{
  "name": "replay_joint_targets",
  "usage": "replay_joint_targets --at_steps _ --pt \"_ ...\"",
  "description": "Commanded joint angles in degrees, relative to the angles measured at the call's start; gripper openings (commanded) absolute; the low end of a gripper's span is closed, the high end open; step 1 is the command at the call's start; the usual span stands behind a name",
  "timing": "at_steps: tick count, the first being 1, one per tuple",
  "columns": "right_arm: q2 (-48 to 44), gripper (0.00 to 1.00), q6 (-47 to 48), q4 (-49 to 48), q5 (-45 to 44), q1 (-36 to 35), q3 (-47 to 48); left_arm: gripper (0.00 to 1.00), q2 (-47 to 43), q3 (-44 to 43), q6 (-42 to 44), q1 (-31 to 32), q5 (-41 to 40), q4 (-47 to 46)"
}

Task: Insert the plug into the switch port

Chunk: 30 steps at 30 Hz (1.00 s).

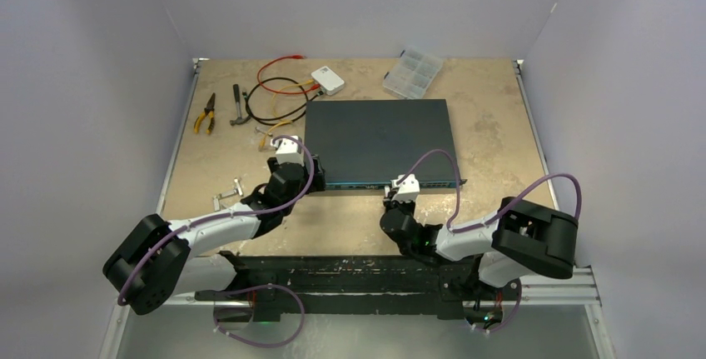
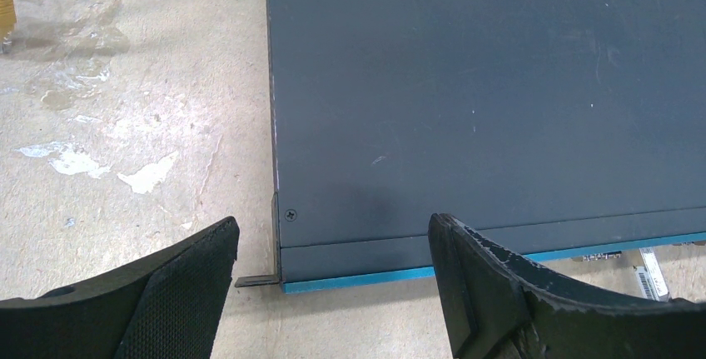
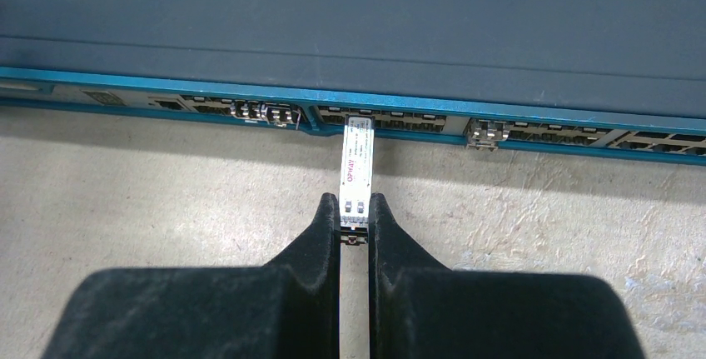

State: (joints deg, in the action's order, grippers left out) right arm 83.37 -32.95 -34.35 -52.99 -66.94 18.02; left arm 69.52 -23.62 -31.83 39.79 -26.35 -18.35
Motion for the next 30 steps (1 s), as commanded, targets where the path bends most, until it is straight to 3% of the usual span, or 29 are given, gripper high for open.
replay_joint_targets --at_steps 1,30 --pt "-0.12 0.00 -0.92 -1.04 -2.37 0.32 1.53 0.83 -0.08 0.30 0.95 0.12 -0.69 -1.78" --pt "1.44 0.00 0.19 -3.13 -3.30 0.76 2.45 0.83 -0.16 0.33 1.03 0.12 -0.72 -1.69"
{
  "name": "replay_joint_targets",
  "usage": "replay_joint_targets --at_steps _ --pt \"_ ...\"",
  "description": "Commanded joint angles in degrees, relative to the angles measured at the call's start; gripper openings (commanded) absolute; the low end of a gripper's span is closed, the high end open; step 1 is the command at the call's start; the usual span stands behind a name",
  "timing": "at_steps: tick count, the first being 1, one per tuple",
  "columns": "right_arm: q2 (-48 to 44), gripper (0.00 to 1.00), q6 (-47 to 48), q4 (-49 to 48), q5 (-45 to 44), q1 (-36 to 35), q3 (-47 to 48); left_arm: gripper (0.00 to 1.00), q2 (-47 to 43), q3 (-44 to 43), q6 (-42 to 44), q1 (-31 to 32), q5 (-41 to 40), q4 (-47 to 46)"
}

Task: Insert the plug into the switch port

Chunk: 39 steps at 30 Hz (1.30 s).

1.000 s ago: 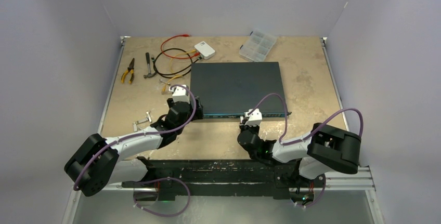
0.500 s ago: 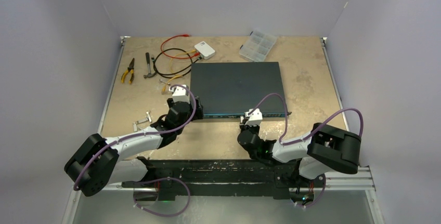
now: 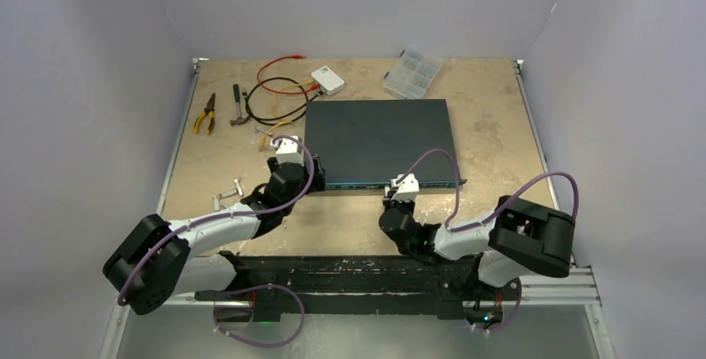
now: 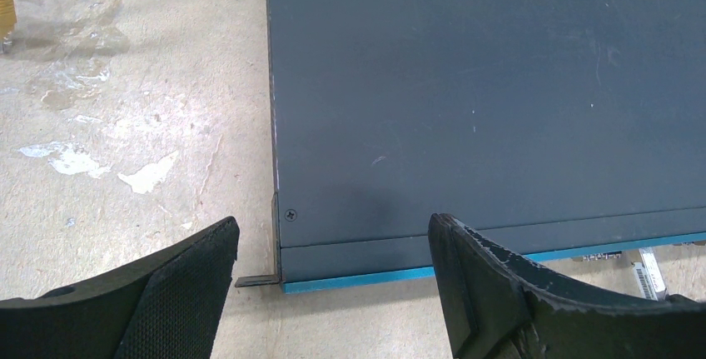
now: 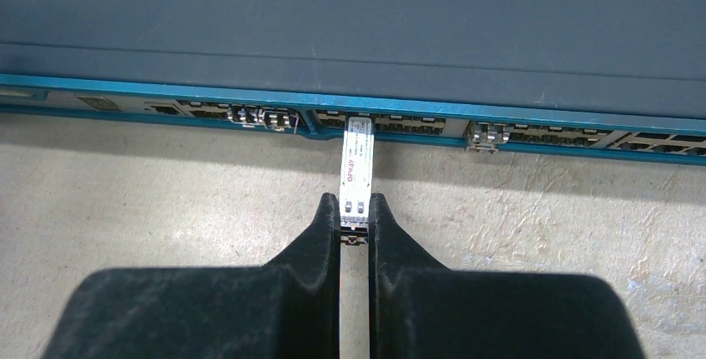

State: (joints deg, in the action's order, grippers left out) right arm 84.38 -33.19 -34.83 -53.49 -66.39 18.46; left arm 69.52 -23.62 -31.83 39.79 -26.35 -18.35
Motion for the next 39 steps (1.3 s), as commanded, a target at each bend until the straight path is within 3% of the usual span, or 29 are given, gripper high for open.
replay_joint_targets --at_steps 1,16,39 --pt "0.43 0.00 0.29 -2.58 -2.88 0.21 2.02 0.83 -0.16 0.33 1.00 0.11 -0.71 -1.69" --pt "-1.17 0.00 -3.81 0.46 -5.92 0.20 1.72 0.83 -0.13 0.26 0.99 0.12 -0.80 -1.60" --pt "-2.07 0.00 -1.09 -1.31 -6.59 0.11 1.94 0.83 -0.32 0.25 0.99 0.14 -0.80 -1.60"
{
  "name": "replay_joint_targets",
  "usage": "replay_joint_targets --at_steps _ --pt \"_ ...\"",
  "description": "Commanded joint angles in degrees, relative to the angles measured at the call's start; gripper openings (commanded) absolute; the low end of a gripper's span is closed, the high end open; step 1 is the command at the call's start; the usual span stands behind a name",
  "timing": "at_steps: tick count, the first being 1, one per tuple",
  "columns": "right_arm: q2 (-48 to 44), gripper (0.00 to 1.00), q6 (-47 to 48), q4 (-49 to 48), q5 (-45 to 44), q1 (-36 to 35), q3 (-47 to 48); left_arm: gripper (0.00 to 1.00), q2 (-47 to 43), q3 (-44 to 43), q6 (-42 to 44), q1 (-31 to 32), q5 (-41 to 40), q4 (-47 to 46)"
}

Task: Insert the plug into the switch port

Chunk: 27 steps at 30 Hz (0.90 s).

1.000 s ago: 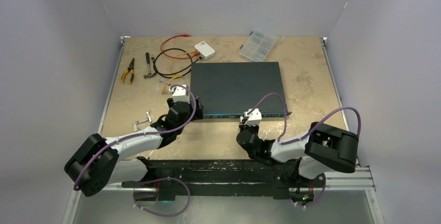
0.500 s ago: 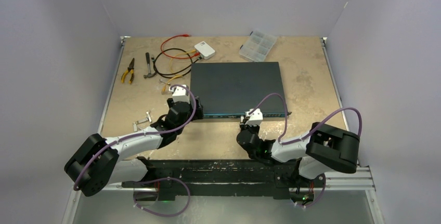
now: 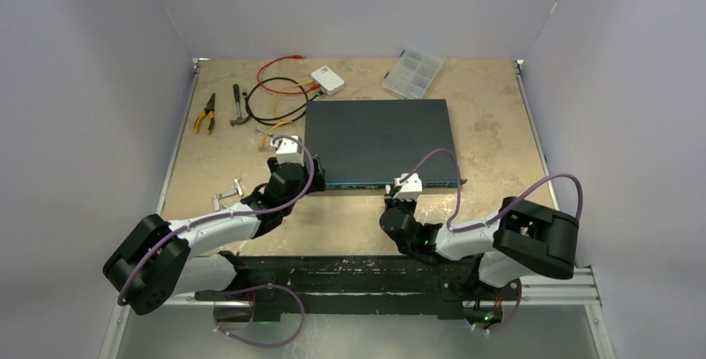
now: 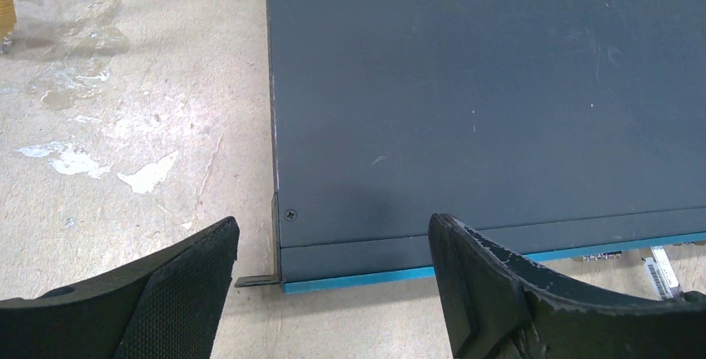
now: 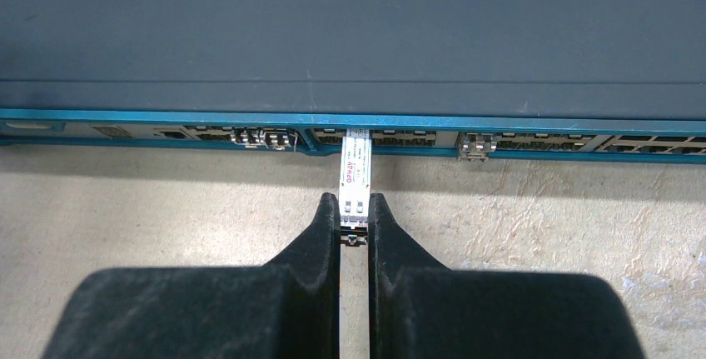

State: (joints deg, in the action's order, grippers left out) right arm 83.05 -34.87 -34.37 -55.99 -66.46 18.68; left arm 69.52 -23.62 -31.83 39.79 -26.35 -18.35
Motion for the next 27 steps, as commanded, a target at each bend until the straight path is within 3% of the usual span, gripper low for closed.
replay_joint_targets --at_steps 1,13,27 --pt "-0.31 0.00 0.72 -1.82 -3.84 0.14 1.90 0.83 -0.34 0.24 1.04 0.18 -0.80 -1.60" --pt "5.02 0.00 7.10 -5.51 -3.71 0.19 3.64 0.83 -0.34 0.24 1.08 0.14 -0.89 -1.47" --pt "4.69 0.00 12.00 -8.29 -1.91 2.69 2.75 0.83 -0.34 0.27 1.17 0.19 -1.04 -1.34"
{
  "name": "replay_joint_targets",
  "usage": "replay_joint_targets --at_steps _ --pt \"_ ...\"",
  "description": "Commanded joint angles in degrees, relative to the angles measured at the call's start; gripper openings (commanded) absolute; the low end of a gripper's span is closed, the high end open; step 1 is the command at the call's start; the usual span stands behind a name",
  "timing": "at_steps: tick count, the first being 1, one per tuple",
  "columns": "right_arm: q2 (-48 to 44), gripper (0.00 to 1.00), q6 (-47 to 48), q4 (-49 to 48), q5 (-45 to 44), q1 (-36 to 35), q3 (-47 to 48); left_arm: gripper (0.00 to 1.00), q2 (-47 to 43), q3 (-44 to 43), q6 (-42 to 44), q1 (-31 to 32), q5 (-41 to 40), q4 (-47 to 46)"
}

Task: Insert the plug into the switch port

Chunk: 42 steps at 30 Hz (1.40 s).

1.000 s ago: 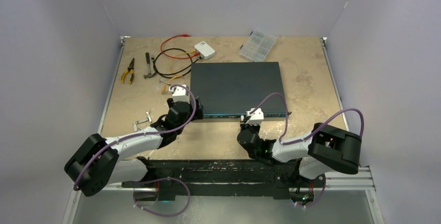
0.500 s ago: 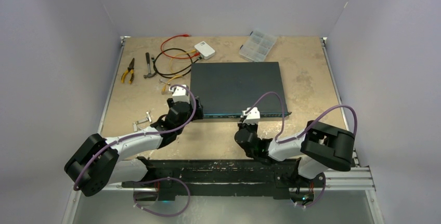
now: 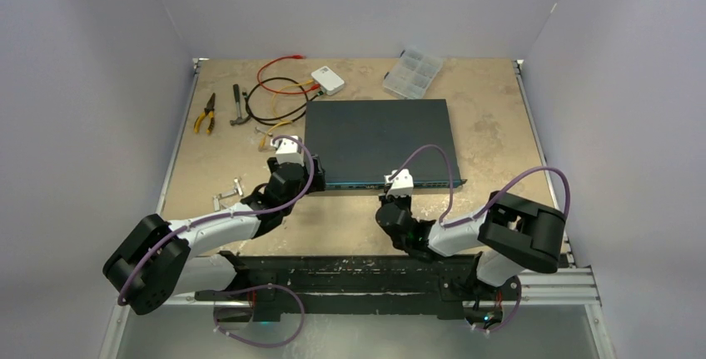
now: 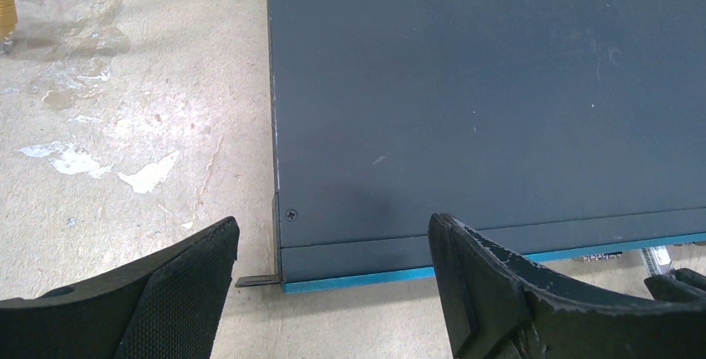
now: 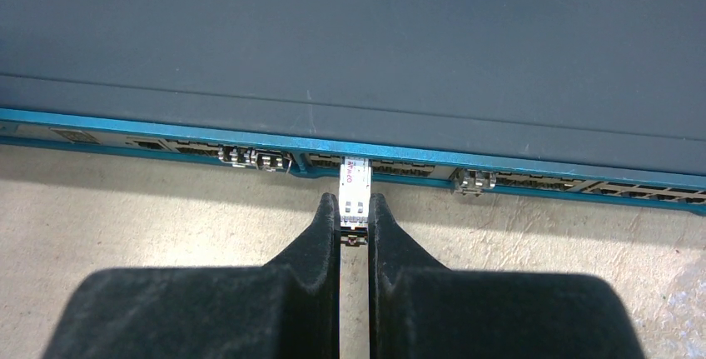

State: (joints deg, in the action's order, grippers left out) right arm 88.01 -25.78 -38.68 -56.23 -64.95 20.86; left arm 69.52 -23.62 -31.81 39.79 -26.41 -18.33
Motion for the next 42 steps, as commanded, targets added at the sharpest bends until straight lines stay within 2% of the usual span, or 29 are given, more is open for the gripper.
replay_joint_targets --at_steps 1,16,24,33,37,42 --pt "-0.15 0.00 3.19 -4.56 -1.31 1.45 0.58 0.83 -0.34 0.24 1.14 0.19 -1.00 -1.44" --pt "1.87 0.01 5.30 -9.07 4.24 7.35 0.52 0.83 -0.61 0.33 1.23 0.16 -1.09 -1.27" --pt "2.33 0.18 3.75 -6.93 4.34 8.53 2.08 0.83 -0.77 0.65 1.27 0.18 -1.22 -1.54" --pt "2.93 0.22 3.00 -7.20 4.46 9.57 2.36 0.83 -0.16 0.85 1.23 0.15 -1.32 -1.97" --pt "1.29 0.31 1.81 -5.79 5.18 9.58 2.18 0.83 0.26 0.77 1.32 0.07 -1.36 -2.16" --pt "-3.69 0.46 -2.76 0.62 6.54 9.58 2.66 0.83 0.23 0.84 1.40 0.15 -1.52 -2.09"
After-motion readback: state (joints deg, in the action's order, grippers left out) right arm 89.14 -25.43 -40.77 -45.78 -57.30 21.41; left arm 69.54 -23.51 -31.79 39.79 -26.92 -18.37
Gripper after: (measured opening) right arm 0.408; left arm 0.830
